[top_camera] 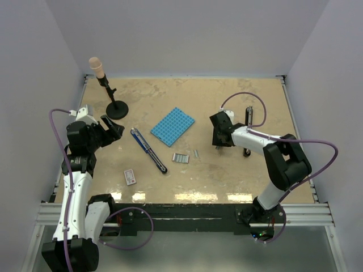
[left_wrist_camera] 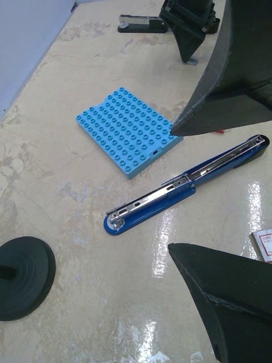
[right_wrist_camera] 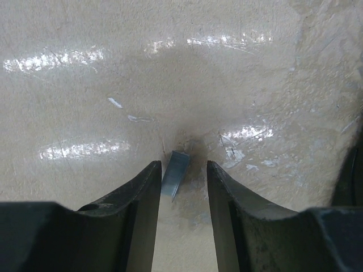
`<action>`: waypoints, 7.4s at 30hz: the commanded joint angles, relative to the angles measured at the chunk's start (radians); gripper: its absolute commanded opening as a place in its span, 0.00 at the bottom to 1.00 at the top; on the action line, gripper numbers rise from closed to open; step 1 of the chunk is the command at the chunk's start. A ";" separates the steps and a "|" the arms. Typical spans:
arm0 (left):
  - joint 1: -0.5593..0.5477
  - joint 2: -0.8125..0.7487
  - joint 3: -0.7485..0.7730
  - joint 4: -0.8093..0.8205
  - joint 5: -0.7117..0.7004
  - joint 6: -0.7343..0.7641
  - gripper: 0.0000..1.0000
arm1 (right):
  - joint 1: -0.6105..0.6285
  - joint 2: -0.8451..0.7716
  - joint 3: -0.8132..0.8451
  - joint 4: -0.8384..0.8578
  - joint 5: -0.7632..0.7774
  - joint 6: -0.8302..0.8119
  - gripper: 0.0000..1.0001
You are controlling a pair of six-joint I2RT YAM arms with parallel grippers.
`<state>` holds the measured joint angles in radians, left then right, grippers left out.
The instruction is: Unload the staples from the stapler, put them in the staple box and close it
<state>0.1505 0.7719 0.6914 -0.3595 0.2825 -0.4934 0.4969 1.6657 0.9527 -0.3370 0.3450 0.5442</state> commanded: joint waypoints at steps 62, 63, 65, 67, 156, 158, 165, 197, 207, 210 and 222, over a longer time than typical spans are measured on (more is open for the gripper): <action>-0.586 0.239 -0.116 0.783 0.408 -0.290 0.70 | -0.004 -0.440 -0.172 0.577 -0.883 0.128 0.21; -0.598 0.266 -0.115 0.830 0.408 -0.304 0.70 | -0.004 -0.460 -0.180 0.595 -0.894 0.141 0.21; -0.629 0.296 -0.113 0.885 0.411 -0.342 0.68 | -0.004 -0.478 -0.206 0.656 -0.922 0.184 0.21; -0.647 0.329 -0.115 0.950 0.409 -0.370 0.68 | -0.003 -0.503 -0.222 0.697 -0.949 0.230 0.21; -0.793 0.483 0.098 0.227 -0.126 -0.122 0.17 | 0.023 -0.781 -0.190 0.409 -0.539 0.172 0.97; -0.824 0.519 0.132 0.170 -0.179 -0.106 0.18 | 0.025 -0.790 -0.186 0.391 -0.512 0.155 0.99; -0.950 0.749 0.347 -0.099 -0.388 -0.109 0.15 | 0.023 -0.814 -0.189 0.279 -0.420 0.117 0.99; -1.037 1.003 0.507 -0.157 -0.453 -0.132 0.18 | 0.023 -0.850 -0.196 0.240 -0.373 0.076 0.99; -1.037 1.012 0.508 -0.151 -0.456 -0.129 0.19 | 0.025 -0.845 -0.196 0.247 -0.377 0.079 0.98; -1.036 1.018 0.510 -0.150 -0.456 -0.129 0.20 | 0.023 -0.847 -0.196 0.243 -0.376 0.080 0.99; -1.036 1.032 0.520 -0.148 -0.470 -0.125 0.20 | 0.023 -0.851 -0.196 0.243 -0.373 0.077 0.99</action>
<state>-0.8795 1.7954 1.1637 -0.5190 -0.1650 -0.6342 0.5190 0.8242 0.7311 -0.1123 -0.0429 0.6350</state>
